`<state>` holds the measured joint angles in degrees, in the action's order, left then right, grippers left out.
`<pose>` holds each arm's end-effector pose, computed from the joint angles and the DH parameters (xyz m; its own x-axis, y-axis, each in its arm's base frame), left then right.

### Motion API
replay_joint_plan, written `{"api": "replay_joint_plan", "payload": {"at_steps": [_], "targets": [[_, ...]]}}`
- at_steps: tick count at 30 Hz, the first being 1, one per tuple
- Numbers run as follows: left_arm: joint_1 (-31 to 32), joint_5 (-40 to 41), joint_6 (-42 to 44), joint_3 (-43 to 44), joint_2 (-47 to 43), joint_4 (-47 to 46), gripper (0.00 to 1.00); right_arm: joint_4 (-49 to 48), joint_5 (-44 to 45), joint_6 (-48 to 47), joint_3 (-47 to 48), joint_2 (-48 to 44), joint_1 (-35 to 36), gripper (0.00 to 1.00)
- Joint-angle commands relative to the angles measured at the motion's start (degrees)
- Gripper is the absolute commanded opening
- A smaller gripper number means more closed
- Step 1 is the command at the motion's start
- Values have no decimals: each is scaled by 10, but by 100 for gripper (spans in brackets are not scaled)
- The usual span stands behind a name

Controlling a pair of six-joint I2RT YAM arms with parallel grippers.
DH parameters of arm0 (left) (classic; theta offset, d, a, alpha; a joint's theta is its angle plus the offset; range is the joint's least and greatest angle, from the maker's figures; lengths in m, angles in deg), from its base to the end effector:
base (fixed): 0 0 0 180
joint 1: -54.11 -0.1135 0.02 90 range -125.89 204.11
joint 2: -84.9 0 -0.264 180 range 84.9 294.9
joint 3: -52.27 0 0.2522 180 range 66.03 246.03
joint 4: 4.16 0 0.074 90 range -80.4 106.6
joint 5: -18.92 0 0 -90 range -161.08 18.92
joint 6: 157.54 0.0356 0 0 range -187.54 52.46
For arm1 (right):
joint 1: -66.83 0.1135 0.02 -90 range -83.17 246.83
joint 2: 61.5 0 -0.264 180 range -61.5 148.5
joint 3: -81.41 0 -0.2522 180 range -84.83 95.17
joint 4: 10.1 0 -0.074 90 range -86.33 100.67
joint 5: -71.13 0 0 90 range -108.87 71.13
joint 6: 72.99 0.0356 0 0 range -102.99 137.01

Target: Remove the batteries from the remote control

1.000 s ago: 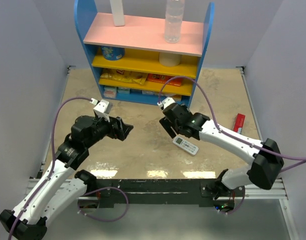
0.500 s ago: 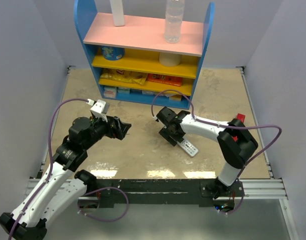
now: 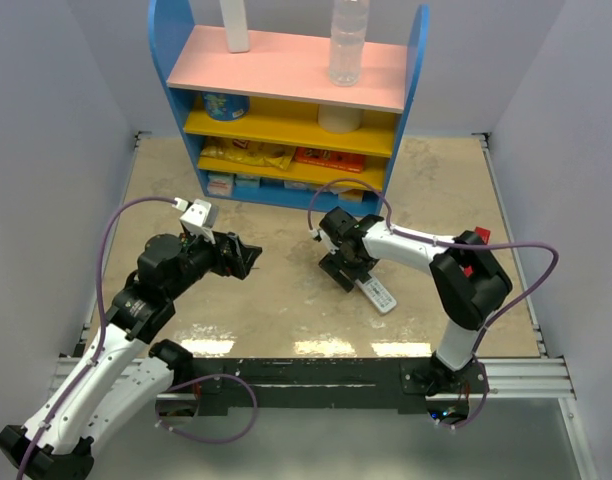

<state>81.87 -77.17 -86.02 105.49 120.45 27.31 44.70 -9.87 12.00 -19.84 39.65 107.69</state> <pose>0.1325 -0.0740 0.3174 -0.3759 -0.1583 -0.9130 0.4588 0.8242 -0.3318 0.2520 0.2106 0.1700 -0.6806 -0.7027 -0.2074 -0.6820 0.7110 -0.1713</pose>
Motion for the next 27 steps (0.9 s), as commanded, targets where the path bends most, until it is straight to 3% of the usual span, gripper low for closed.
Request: {"api": "replay_joint_plan", "payload": {"at_steps": [1, 8, 15, 16, 19, 23, 27], "targets": [[-2, 2, -2, -3, -6, -10, 97, 1, -21, 2, 12, 10, -2, 80], [-2, -2, 1, -12, -33, -22, 96, -3, -34, 1, 6, 2, -16, 76], [-2, -9, 3, -13, -38, -23, 95, -10, -21, -1, 0, -6, -23, 53], [-2, -9, -1, -14, -38, -24, 94, -10, -12, 0, 1, -8, -23, 45], [-2, -9, -11, -11, -36, -22, 92, 2, -25, 0, 22, -17, -23, 40], [-2, -17, -15, -8, -36, -24, 91, -3, -131, 6, 58, -70, -23, 32], [-2, -95, -11, -11, -43, -40, 91, -63, -233, 36, 55, -146, -22, 31]]}}
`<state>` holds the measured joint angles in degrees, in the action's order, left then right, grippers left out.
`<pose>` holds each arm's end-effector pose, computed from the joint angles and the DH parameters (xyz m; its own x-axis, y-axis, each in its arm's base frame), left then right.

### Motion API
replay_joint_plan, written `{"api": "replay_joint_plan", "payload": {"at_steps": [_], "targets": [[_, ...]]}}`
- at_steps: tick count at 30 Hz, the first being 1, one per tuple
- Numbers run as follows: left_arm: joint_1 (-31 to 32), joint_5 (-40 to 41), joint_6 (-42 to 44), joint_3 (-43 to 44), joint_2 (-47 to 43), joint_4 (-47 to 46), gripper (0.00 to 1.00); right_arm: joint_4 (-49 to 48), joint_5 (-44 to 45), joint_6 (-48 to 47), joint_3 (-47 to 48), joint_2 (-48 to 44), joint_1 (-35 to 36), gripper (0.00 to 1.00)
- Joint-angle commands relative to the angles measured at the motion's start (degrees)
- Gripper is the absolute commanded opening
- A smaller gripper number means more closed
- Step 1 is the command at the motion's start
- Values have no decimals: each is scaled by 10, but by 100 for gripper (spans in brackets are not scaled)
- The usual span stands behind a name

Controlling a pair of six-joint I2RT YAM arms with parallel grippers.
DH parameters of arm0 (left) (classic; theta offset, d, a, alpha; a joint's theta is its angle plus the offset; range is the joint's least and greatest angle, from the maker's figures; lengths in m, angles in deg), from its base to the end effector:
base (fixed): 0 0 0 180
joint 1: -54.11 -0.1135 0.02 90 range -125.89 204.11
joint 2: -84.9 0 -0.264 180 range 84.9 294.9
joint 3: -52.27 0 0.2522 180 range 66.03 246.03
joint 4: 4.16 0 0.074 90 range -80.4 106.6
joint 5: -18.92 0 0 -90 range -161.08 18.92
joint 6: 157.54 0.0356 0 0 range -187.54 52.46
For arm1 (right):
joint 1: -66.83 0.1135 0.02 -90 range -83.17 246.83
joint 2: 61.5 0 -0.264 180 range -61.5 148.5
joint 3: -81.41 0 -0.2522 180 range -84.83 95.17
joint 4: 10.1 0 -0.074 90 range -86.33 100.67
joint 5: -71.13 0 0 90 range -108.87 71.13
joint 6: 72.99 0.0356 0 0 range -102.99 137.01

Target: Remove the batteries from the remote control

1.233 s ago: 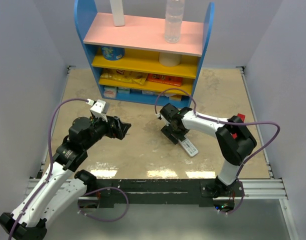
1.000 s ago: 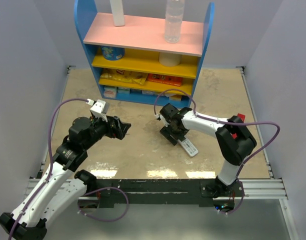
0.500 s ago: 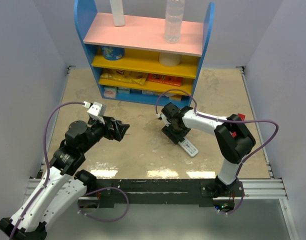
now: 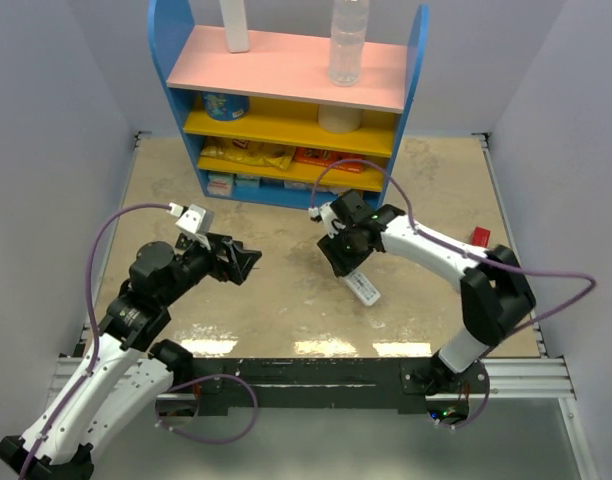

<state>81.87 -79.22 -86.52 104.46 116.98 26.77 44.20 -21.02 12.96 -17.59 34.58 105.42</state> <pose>0.1219 -0.0699 0.3199 -0.3471 -0.1812 -0.9202 0.4984 0.7955 -0.3446 0.2572 0.2069 0.2078 -0.6850 -0.6369 -0.3538 -0.6837 0.7297 0.0102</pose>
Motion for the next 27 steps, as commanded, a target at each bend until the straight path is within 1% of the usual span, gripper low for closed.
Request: {"api": "replay_joint_plan", "payload": {"at_steps": [1, 2, 4, 7, 8, 9, 10, 11, 12, 13, 14, 15, 17, 18, 19, 20, 21, 22, 27], "targets": [[-2, -89, -8, -1, -11, -37, 91, -75, -137, 36, 29, -108, 0, 31], [-2, -104, -10, -3, -13, -43, 92, -105, -162, 74, 23, -132, 0, 30], [-2, -148, -16, -10, -19, -50, 93, -137, -203, 100, 15, -149, 0, 30], [-2, -211, -32, -20, -14, -70, 95, -220, -268, 163, -12, -185, 0, 29], [-2, -228, -36, -23, -11, -85, 96, -286, -290, 204, -38, -194, -1, 29], [-2, -255, -44, -29, -9, -93, 96, -320, -332, 226, -50, -216, 1, 29], [-2, -266, -47, -33, -4, -108, 97, -351, -342, 271, -61, -227, 0, 29], [-2, -276, -51, -41, -2, -118, 97, -418, -350, 294, -85, -238, 0, 29], [-2, -289, -61, -44, 1, -127, 97, -454, -358, 320, -98, -248, 0, 29], [-2, -292, -67, -49, 3, -146, 98, -491, -378, 371, -111, -264, 1, 28], [-2, -309, -73, -59, 4, -160, 98, -552, -388, 393, -131, -269, 1, 29], [-2, -323, -91, -64, 5, -185, 98, -577, -396, 410, -139, -274, 1, 28], [-3, -356, -118, -83, 18, -251, 98, -625, -406, 446, -155, -289, 2, 28], [-2, -390, -148, -89, 25, -276, 98, -632, -407, 450, -156, -294, 2, 29], [-2, -405, -165, -95, 40, -327, 98, -638, -407, 455, -158, -303, 3, 29], [-2, -427, -180, -107, 47, -351, 98, -647, -406, 457, -162, -308, 4, 29], [-1, -433, -205, -111, 55, -373, 98, -653, -405, 460, -164, -312, 4, 29], [-1, -437, -212, -114, 66, -403, 98, -660, -404, 468, -166, -315, 4, 29], [5, -434, -254, -119, 94, -465, 98, -722, -404, 504, -178, -322, 15, 28]]}}
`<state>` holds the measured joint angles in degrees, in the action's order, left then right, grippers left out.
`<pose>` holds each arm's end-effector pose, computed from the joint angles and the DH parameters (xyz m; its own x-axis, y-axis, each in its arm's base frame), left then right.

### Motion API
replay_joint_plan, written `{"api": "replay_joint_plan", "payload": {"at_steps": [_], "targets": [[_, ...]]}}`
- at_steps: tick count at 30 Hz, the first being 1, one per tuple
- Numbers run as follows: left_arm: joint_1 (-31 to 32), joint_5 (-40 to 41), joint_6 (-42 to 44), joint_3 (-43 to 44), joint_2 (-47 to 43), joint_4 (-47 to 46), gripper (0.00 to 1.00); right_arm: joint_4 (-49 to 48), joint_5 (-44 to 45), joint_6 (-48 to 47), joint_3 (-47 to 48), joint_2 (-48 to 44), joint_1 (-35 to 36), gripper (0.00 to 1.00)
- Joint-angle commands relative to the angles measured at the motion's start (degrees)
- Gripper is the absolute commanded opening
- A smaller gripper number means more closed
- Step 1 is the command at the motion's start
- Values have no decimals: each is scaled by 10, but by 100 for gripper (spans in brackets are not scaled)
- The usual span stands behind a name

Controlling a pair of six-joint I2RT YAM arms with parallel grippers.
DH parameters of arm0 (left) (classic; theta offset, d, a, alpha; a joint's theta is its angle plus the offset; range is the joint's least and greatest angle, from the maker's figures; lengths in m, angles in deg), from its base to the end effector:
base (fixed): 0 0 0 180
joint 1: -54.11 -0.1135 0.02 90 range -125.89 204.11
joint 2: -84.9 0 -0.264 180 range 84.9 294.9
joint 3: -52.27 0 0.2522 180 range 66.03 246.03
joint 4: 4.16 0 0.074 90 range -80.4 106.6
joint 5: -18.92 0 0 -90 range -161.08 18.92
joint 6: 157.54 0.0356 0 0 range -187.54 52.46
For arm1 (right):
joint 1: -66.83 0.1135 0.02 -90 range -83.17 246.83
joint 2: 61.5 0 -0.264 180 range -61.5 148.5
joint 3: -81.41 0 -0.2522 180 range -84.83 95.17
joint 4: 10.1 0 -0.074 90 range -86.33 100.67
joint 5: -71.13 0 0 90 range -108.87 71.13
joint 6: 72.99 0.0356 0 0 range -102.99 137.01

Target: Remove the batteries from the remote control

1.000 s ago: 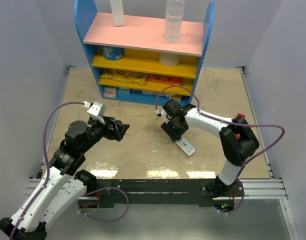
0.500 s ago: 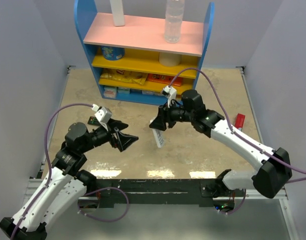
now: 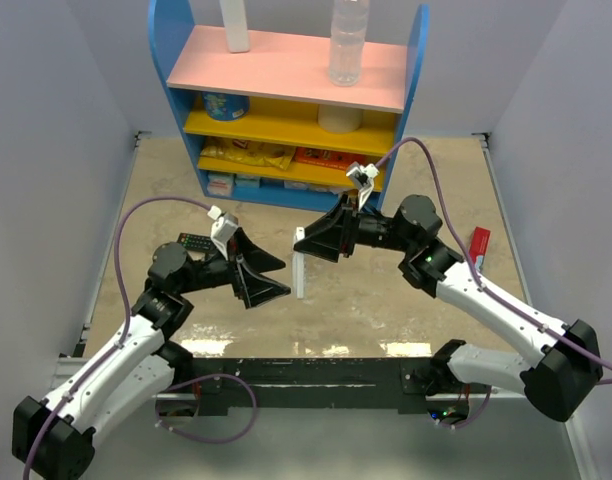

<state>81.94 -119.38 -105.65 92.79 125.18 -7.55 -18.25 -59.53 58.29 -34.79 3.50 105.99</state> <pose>0.1364 -0.1021 0.2914 -0.5543 -0.1716 -0.8144 0.7974 0.1709 -0.5787 0.1876 0.1827 0.3597 -0.5764 0.1760 -0.7980 -0.7988 0.0847 0.5956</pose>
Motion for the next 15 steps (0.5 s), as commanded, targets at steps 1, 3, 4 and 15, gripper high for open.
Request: {"api": "replay_joint_plan", "payload": {"at_steps": [1, 3, 4, 15], "targets": [[6, -33, -72, -4, 17, -152, 98, -99, -19, 51, -5, -10, 12, 28], [13, -37, -105, -12, 36, -188, 98, -104, -17, 52, -2, -11, 15, 28], [16, -37, -114, -14, 43, -219, 97, -104, -16, 50, -1, -12, 17, 28], [88, -1, -138, -9, 114, -285, 82, -104, -5, 41, -14, -13, 20, 27]]}}
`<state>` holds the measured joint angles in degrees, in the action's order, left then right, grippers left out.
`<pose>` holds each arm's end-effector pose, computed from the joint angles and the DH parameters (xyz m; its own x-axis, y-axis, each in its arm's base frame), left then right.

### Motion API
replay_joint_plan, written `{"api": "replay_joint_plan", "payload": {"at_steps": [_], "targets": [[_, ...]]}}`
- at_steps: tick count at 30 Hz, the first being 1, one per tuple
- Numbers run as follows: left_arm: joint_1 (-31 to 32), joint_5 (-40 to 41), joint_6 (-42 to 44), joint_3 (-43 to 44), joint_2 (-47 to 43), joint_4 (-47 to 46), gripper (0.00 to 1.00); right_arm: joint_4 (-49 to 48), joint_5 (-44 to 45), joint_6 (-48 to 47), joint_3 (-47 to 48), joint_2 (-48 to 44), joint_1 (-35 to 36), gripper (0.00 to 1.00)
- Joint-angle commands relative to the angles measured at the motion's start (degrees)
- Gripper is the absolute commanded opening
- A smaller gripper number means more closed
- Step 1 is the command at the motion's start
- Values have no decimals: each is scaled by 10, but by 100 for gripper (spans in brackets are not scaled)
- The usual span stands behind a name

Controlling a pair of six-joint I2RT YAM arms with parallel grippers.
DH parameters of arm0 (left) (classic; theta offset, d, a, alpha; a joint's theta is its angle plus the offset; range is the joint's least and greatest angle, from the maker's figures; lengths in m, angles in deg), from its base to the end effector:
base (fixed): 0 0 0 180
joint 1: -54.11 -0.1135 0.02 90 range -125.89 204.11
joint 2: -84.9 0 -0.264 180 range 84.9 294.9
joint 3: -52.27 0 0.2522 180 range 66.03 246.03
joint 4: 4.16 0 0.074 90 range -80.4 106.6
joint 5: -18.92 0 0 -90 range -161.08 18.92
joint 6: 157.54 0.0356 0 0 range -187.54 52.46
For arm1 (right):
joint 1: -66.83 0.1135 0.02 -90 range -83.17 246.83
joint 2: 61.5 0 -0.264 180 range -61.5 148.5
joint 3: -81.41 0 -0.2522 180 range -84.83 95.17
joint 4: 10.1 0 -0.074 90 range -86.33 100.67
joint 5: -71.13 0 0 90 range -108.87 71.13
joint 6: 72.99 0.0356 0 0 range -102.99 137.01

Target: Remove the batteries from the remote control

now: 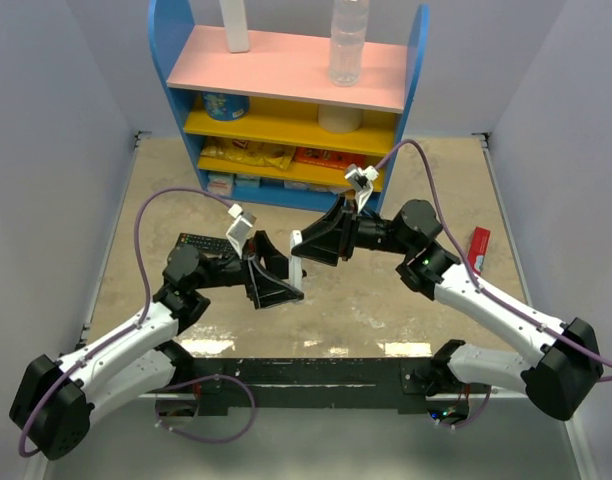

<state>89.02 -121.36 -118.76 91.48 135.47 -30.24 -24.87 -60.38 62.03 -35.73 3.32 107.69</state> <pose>0.1427 -0.1330 0.2923 -0.6302 -0.1677 -0.7581 0.7736 -0.0518 -0.6316 0.1796 0.1866 0.3661 -0.5737 0.2041 -0.7932 -0.8104 -0.0011 0.5859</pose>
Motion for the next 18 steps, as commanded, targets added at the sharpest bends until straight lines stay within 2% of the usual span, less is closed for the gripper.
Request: {"api": "replay_joint_plan", "payload": {"at_steps": [1, 2, 3, 5, 6, 7, 9, 10, 11, 13, 15, 16, 17, 18], "targets": [[22, 22, -7, 0, 13, -61, 79, -37, 5, 2, -8, -14, 2, 28], [23, 25, -8, -1, 16, -64, 75, -35, 6, -1, -10, -15, 2, 27], [24, 26, -8, -3, 19, -68, 65, -31, 9, -9, -12, -19, 3, 28], [24, 33, -3, -10, 22, -61, 53, -7, 20, -20, -15, -28, 2, 29], [24, 37, 3, -12, 20, -42, 40, 4, 26, -35, -15, -32, 2, 30], [24, 40, 10, -13, 18, -32, 33, 31, 33, -43, -13, -36, 2, 31], [24, 59, 35, -12, 14, 12, 19, 61, 61, -63, -11, -48, 3, 39], [24, 68, 44, -8, 12, 29, 15, 93, 72, -68, -9, -52, 2, 43], [25, 83, 62, -6, 10, 44, 11, 112, 116, -72, -9, -65, 2, 55], [24, 121, 88, 10, 11, 119, 1, 181, 168, -92, -1, -80, 1, 67], [24, 158, 141, 37, 20, 229, 0, 255, 248, -117, 10, -104, 2, 83], [24, 204, 158, 46, 25, 268, 0, 278, 271, -124, 13, -111, 2, 86], [24, 226, 190, 54, 38, 332, 0, 301, 290, -132, 17, -124, 2, 87], [24, 245, 202, 65, 45, 357, 0, 319, 325, -149, 20, -130, 2, 89]]}}
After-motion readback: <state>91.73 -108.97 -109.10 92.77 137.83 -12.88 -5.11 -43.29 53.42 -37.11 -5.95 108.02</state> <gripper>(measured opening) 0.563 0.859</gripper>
